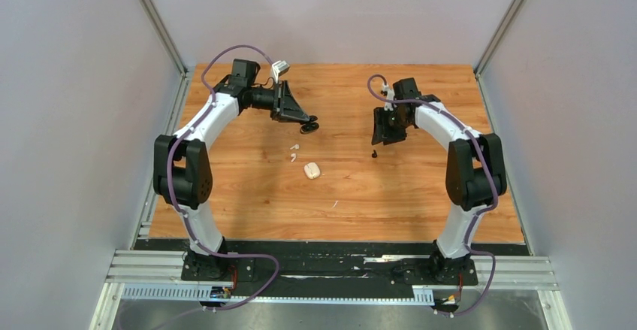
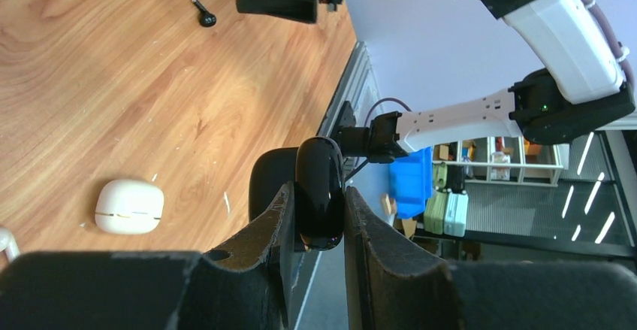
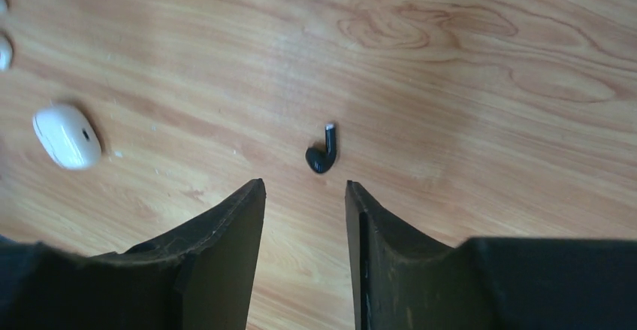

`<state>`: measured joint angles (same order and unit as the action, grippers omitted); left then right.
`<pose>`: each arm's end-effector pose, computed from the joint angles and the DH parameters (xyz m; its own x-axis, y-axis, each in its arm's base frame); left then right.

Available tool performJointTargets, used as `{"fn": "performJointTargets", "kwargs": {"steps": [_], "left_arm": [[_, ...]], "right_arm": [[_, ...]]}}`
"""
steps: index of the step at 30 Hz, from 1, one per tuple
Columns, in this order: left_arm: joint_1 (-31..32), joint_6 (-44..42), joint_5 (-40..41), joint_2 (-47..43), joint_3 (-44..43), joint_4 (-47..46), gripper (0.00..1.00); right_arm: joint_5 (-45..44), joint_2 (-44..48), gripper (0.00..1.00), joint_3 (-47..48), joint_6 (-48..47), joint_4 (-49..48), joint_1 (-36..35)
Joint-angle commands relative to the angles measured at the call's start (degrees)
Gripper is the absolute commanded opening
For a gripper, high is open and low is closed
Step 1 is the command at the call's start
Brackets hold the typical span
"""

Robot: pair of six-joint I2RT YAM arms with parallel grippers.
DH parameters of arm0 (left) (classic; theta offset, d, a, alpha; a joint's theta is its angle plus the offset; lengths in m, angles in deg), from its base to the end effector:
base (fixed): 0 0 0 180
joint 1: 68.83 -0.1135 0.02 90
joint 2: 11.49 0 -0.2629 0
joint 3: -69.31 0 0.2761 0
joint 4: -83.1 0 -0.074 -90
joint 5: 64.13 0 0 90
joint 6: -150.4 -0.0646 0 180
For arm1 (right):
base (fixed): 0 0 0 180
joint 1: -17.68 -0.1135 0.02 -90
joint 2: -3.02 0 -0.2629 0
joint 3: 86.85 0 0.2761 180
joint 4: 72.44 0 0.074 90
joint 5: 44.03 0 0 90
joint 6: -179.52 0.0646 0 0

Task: Insert the wireless bluetooth earbuds into the charging case
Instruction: Adjust the earbud at the center of the board.

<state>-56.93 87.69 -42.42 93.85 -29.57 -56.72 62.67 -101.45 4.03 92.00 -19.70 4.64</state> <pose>0.4095 -0.1476 0.2648 -0.9534 0.0276 -0.3005 0.2963 0.2735 -0.9151 0.3939 0.1103 0.1787 -0.9056 -0.1672 -0.3897 -0.2896 0.9152 0.2803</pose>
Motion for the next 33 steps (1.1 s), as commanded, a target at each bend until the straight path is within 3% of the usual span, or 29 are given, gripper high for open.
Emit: {"fn": "performJointTargets", "kwargs": {"steps": [1, 10, 22, 26, 33], "left_arm": [[-0.5, -3.1, 0.2, -3.8, -1.2, 2.0, 0.0], [-0.6, -6.9, 1.9, -4.3, -0.9, 5.6, 0.0], [-0.6, -7.3, 2.5, -3.4, -0.4, 6.5, 0.0], [-0.6, -7.1, 2.5, -2.7, -0.6, 6.6, 0.0], [-0.6, -7.2, 2.8, -2.8, -0.6, 6.7, 0.0]], "right_arm": [[-5.4, -5.2, 0.4, 5.3, 16.1, 2.5, 0.1], [-7.9, -11.6, 0.39, 8.8, 20.6, 7.5, 0.1], [-4.5, -14.1, 0.36, 8.0, 18.9, 7.4, -0.5], [-2.0, -13.4, 0.29, 5.9, 12.8, 6.4, -2.0], [-4.8, -13.3, 0.12, 4.6, -7.9, 4.0, -7.7]]}}
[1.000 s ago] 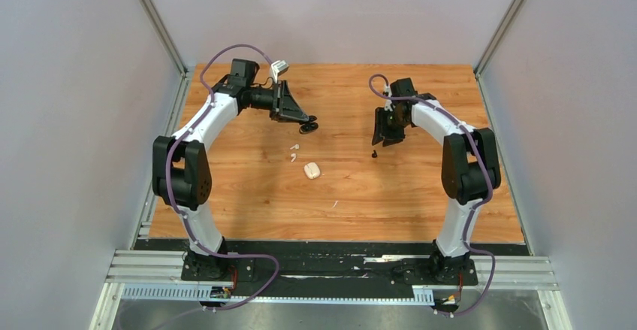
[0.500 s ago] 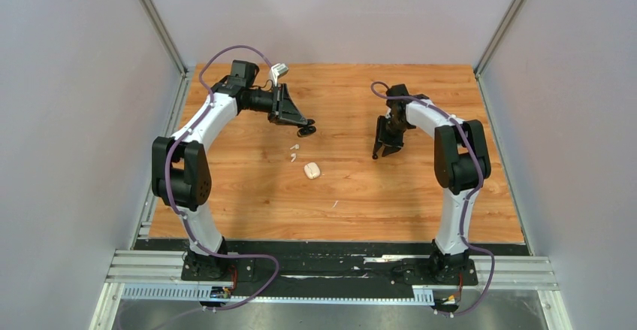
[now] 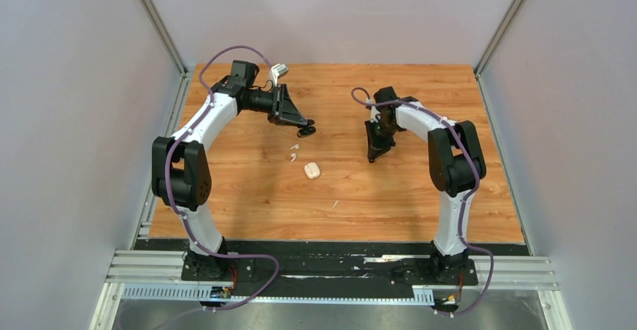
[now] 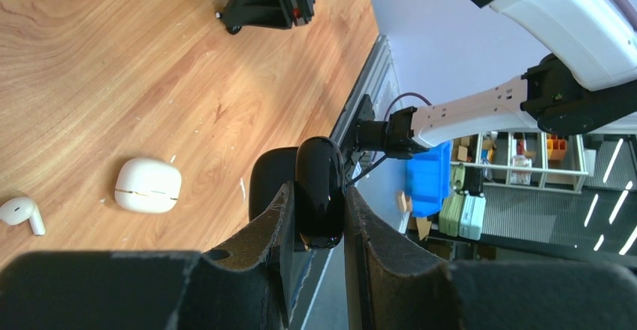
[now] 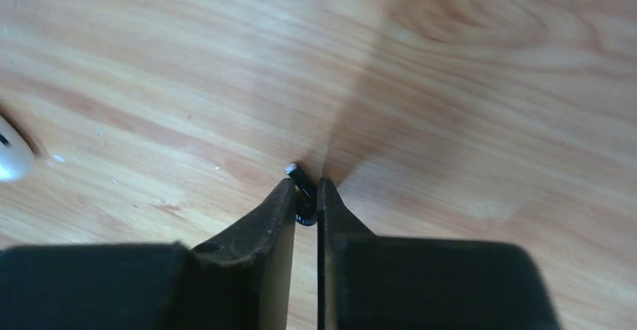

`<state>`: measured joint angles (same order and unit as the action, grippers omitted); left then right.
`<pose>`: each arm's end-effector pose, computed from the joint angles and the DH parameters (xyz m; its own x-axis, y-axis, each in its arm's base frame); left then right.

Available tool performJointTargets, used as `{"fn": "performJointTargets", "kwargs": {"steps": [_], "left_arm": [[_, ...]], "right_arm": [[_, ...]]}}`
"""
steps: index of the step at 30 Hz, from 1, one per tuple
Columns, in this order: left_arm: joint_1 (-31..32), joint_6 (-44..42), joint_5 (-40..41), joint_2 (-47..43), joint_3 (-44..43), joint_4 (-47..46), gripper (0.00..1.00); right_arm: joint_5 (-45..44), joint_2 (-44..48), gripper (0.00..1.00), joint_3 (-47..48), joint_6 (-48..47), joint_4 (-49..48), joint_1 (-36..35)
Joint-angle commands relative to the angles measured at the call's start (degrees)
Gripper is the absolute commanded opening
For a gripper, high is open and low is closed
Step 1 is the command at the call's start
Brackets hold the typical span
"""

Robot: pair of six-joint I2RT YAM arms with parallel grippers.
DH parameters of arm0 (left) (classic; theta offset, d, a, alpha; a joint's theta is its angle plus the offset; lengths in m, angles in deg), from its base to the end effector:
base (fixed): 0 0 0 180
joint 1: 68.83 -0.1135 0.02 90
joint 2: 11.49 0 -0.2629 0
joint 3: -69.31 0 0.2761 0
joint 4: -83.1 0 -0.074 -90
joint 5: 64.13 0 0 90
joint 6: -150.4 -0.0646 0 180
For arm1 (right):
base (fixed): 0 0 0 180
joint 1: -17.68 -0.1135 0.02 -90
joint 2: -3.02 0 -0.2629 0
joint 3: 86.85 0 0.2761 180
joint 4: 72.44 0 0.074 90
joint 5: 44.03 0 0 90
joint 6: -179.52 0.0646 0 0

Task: Insert the wireless bluetooth earbuds into the charging case
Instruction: Adjust the earbud at the center of the board.

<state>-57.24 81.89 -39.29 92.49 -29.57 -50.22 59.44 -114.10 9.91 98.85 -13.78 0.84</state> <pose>0.4007 -0.1420 0.2646 -0.9485 0.0374 -0.3145 0.3084 0.3358 -0.8900 0.4022 0.1375 0.1171 -0.9797 -0.1318 -0.1509 -0.1676 0.9519 0.2565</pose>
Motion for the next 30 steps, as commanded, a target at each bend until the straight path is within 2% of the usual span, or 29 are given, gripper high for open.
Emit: {"fn": "performJointTargets", "kwargs": {"steps": [1, 3, 5, 12, 15, 17, 20, 23, 26, 27, 30], "left_arm": [[-0.3, -1.4, -0.3, -1.5, -0.6, 0.2, 0.0], [-0.3, -1.5, -0.3, -1.6, -0.6, 0.2, 0.0], [-0.4, -1.6, -0.3, -1.7, -0.6, 0.2, 0.0], [-0.6, -1.6, -0.2, -1.7, -0.6, 0.2, 0.0], [-0.6, -1.5, -0.1, -1.8, -0.6, 0.2, 0.0], [-0.6, -1.5, 0.1, -1.9, -0.6, 0.2, 0.0], [-0.7, -1.7, 0.3, -2.4, -0.4, 0.4, 0.0], [-0.7, -1.7, 0.6, -2.6, 0.0, 0.4, 0.0], [-0.7, -1.4, 0.8, -2.4, 0.0, 0.4, 0.0], [-0.7, -1.4, 0.8, -2.4, 0.0, 0.4, 0.0], [-0.7, -0.9, 1.0, -2.4, 0.4, 0.1, 0.0]], "right_arm": [[-2.5, -0.8, 0.09, -1.0, -18.1, -1.3, -5.0], [-1.9, -0.8, 0.05, -1.1, -24.7, -1.2, -7.0], [1.3, 0.6, 0.06, -2.8, -31.2, -2.6, -8.1], [12.1, 13.2, 0.11, -18.0, -58.1, -11.1, -10.2], [15.2, 16.4, 0.23, -21.3, -66.5, -11.4, -9.8], [17.8, 18.5, 0.31, -21.4, -66.9, -12.6, -9.2], [18.8, 20.5, 0.44, -16.9, -56.8, -16.1, -8.2], [10.8, 20.3, 0.47, -10.6, -39.3, -16.7, -8.1], [-1.9, 16.4, 0.44, -3.4, -17.9, -6.1, -7.9], [-3.1, 14.5, 0.44, -0.8, -11.4, -0.5, -7.6], [-2.6, 16.8, 0.46, -6.4, 2.9, 2.4, -7.1]]}}
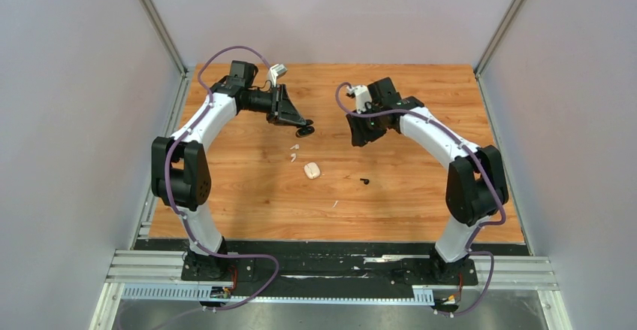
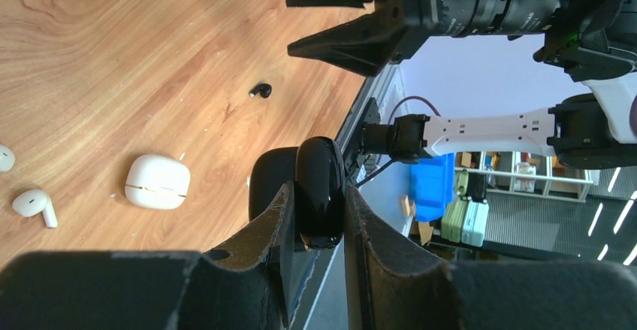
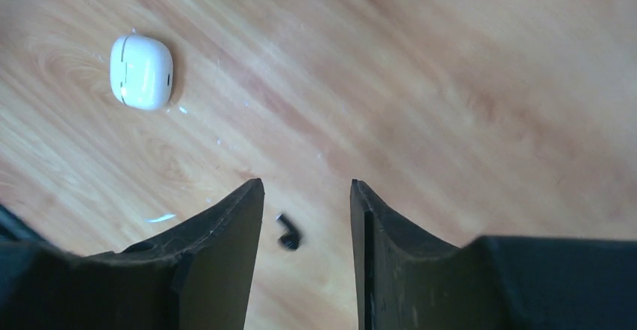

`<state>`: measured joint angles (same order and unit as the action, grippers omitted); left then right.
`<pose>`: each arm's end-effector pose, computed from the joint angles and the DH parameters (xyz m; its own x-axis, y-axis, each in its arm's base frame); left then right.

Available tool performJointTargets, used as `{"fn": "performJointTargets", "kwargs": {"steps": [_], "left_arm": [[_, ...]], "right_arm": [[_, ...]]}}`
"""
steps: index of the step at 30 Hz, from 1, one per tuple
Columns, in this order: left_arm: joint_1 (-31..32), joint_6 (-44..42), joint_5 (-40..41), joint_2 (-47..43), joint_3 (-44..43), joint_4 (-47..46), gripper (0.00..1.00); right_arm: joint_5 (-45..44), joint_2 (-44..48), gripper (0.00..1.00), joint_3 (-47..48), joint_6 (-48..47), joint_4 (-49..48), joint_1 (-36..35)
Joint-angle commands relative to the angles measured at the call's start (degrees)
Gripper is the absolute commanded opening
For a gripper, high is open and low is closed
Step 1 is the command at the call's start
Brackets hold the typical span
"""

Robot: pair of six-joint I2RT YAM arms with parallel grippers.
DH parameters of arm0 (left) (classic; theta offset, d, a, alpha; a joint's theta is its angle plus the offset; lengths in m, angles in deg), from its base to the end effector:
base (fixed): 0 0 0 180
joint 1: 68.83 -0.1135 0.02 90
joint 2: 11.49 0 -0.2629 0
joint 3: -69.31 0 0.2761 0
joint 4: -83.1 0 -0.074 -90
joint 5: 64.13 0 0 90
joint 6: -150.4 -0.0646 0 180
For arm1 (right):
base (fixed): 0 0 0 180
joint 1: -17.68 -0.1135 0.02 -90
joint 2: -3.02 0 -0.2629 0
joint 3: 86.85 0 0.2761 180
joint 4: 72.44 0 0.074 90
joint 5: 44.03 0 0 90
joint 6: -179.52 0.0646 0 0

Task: Insert the wireless bluetooth earbuds into the charging case
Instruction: Adjust the earbud at the center of the board, then pick up the earbud from the center of the board.

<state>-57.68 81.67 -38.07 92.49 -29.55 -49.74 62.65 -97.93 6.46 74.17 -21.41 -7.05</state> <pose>0.4020 -0.1384 0.2630 -0.9496 0.0247 -0.3124 0.3001 0.3581 -0.8841 0.3685 0.1901 0.2188 -0.6062 -0.5584 -0.5663 -0.7225 0.6842 0.0988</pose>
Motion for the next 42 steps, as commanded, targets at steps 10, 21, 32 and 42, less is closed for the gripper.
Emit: {"fn": "performJointTargets", "kwargs": {"steps": [10, 21, 32, 42], "left_arm": [[-0.3, 0.9, 0.5, -2.6, 2.2, -0.7, 0.0], [-0.3, 3.6, 0.2, -3.7, 3.8, -2.3, 0.0], [-0.3, 3.9, 0.4, -4.7, 4.9, -2.7, 0.0], [-0.4, 4.5, 0.1, -3.5, 3.8, -2.8, 0.0]], "right_arm": [[-3.7, -0.3, 0.55, -8.9, 34.6, 15.3, 1.5], [-2.8, -6.1, 0.33, -7.3, 37.7, 11.5, 1.4], [-3.5, -9.9, 0.32, -4.9, 39.3, 12.3, 1.5], [-4.5, -10.1, 0.3, -5.5, 39.1, 15.1, 1.6]]}}
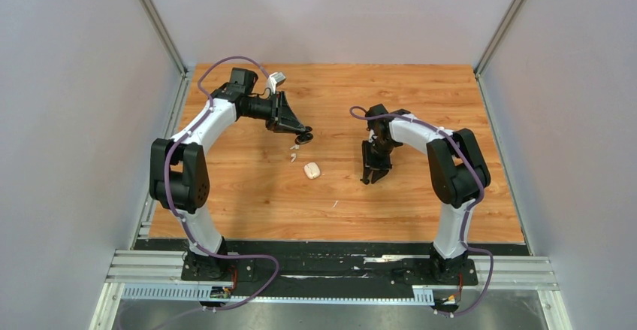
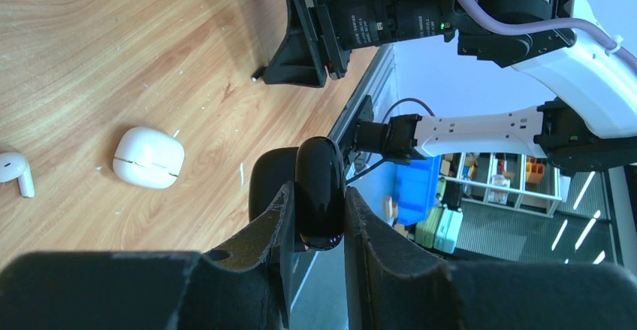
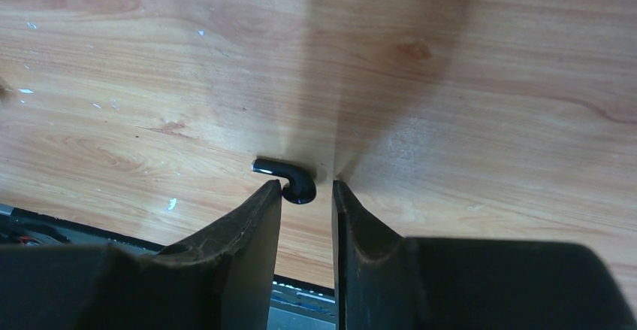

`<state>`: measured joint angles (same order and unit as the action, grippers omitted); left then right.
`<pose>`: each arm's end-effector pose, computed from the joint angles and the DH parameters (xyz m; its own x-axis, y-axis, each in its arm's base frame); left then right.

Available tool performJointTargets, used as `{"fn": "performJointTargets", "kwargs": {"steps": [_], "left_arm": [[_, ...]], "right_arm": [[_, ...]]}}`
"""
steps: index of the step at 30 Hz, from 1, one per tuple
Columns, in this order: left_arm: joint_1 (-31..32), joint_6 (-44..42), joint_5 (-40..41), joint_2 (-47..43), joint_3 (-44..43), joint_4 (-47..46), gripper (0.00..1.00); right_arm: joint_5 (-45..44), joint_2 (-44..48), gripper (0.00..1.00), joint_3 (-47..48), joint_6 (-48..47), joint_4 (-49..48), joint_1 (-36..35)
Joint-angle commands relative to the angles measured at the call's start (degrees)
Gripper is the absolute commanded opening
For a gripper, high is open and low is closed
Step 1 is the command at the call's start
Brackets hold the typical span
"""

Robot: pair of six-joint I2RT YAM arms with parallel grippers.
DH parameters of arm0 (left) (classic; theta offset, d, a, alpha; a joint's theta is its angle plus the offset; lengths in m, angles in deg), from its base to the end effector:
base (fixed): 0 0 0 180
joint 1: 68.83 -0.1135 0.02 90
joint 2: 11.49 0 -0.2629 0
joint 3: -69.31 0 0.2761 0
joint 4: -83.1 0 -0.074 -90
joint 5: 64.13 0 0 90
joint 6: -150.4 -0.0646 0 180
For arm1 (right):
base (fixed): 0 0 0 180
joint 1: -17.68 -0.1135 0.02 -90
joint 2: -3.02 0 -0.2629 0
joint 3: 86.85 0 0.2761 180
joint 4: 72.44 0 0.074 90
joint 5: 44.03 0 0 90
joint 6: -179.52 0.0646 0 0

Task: Insert the wireless bluetooth earbuds into the charging case
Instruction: Pick up the earbud from the center of the board.

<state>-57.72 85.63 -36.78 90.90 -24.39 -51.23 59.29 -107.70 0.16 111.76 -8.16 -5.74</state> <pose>0.3910 -0.1353 0.2443 -0.9756 -0.0080 -0.2194 0.1996 0.3843 -0.9014 0.3342 0.1610 0.1116 -0.9980 -0.0309 0.0547 -0.0178 0.9739 0.2264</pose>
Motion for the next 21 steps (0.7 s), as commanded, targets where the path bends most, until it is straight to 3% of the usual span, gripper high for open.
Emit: {"fn": "performJointTargets", "kwargs": {"steps": [1, 5, 11, 14, 17, 21], "left_arm": [[-0.3, 0.6, -1.2, -1.8, -1.3, -1.4, 0.0], [-0.4, 0.6, -1.1, -1.6, -1.3, -1.5, 0.0], [-0.4, 0.5, -1.1, -1.7, -1.3, -1.4, 0.0], [-0.4, 0.4, -1.0, -1.8, -1.1, -1.3, 0.0], [-0.4, -0.6, -0.4, -1.8, -1.2, -0.9, 0.0], [-0.4, -3.7, 1.8, -0.8, -3.0, 1.0, 0.0]], "right_arm": [[-1.0, -0.3, 0.3, 0.6, 1.5, 1.9, 0.2], [-0.3, -0.9, 0.28, 0.7, 1.0, 1.3, 0.3], [0.1, -1.6, 0.15, 0.8, 0.2, 0.4, 0.4], [0.4, -1.2, 0.01, 0.8, -1.5, -0.7, 0.4], [1.5, 1.2, 0.0, 1.9, -6.9, -1.9, 0.3], [2.4, 6.3, 0.0, 6.2, -20.9, -2.2, -0.3]]}}
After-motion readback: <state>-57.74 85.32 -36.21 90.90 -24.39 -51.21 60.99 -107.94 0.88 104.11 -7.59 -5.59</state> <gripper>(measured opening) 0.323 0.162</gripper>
